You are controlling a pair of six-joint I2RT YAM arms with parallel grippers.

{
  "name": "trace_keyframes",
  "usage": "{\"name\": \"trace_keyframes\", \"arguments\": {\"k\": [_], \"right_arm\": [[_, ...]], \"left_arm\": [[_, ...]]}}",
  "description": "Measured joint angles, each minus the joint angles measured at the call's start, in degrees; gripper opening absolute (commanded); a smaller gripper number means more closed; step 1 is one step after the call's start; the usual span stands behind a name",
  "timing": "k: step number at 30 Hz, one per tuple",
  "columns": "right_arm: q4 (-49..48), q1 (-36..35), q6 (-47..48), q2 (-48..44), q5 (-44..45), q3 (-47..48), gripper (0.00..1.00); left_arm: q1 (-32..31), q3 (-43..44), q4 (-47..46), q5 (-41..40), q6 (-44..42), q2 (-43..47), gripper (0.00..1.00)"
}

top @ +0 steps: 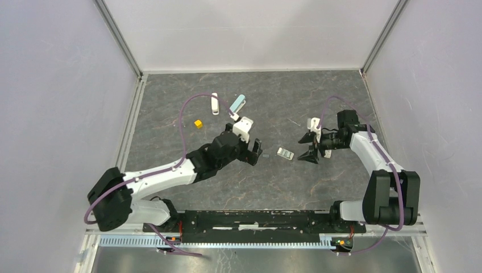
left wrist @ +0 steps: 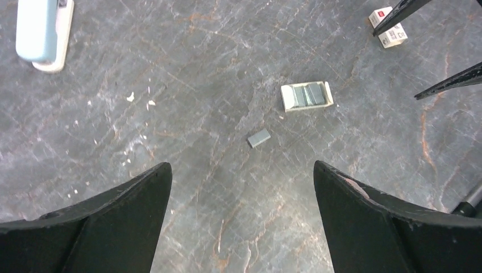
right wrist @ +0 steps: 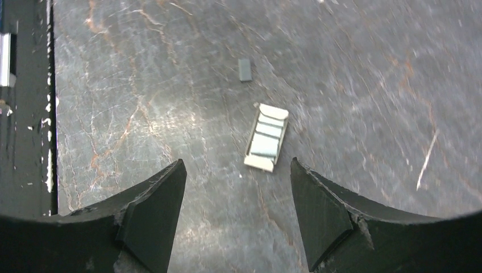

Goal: Unload the staples from the stapler

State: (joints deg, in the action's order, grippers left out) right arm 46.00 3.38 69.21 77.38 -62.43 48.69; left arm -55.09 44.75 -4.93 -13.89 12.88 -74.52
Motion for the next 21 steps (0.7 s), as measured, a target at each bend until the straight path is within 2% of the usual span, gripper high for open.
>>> {"name": "trace_keyframes", "arguments": {"k": [5,8,13,17,21], "right_arm": [[-0.7,-8.4,5.3,-1.7,1.2,-0.4,0.82],[-2.5,-14.4,7.3,-1.7,4.2,-0.4,0.83],[-4.1,-21.6,6.3,2.4,9.3,3.5,0.80],[-8.0,-27.3,0.2,9.0,16.0,8.4,0.76],[-10.0,-31.8,-4.9,14.8,23.0,11.5,0.66]], "left_arm": [[0.4,-8.1,-1.6,0.5,2.9,8.0,1.00],[0.5,-11.2,-2.5,0.1,4.2,11.7,1.00],[0.7,-16.0,-3.3,-3.3,6.6,18.8,1.00],[0.7,-19.1,-4.2,-6.4,7.7,23.3,1.00],[0.8,-21.7,-4.2,-9.5,7.9,26.9,1.00]]}}
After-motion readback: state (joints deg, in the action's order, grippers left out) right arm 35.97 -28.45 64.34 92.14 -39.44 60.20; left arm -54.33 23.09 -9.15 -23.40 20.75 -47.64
